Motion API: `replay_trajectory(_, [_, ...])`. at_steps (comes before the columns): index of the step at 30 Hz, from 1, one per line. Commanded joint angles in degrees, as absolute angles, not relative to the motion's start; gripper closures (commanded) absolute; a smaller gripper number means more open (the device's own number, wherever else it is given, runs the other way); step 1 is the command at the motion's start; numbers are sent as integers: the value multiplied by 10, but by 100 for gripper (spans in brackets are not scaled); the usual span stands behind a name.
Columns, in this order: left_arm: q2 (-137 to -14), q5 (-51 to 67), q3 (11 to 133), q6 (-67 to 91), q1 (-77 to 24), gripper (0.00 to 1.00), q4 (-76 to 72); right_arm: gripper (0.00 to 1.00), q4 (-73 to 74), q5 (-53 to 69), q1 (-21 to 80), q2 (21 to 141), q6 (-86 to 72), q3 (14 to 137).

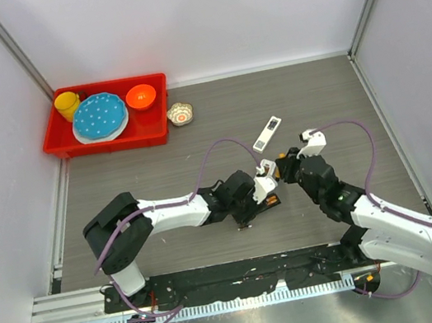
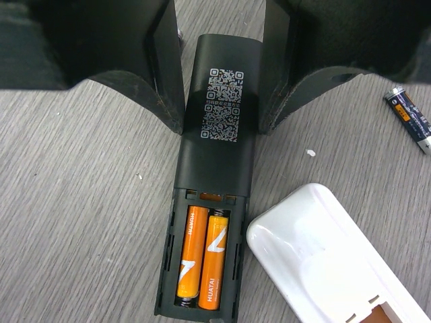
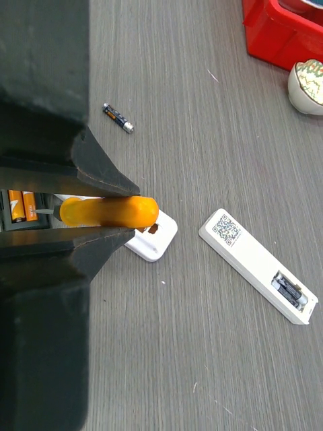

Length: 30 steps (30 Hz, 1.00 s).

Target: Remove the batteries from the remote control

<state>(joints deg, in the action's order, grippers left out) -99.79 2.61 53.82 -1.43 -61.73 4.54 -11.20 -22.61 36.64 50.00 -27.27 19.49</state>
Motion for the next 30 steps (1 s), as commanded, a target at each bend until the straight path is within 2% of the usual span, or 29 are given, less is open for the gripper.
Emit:
replay_trajectory(1, [-998, 29, 523, 10, -614, 75, 62, 99, -149, -249, 369, 465, -276, 180])
replay_trajectory(30, [-1017, 31, 535, 11, -614, 80, 72, 99, -156, -214, 369, 459, -336, 131])
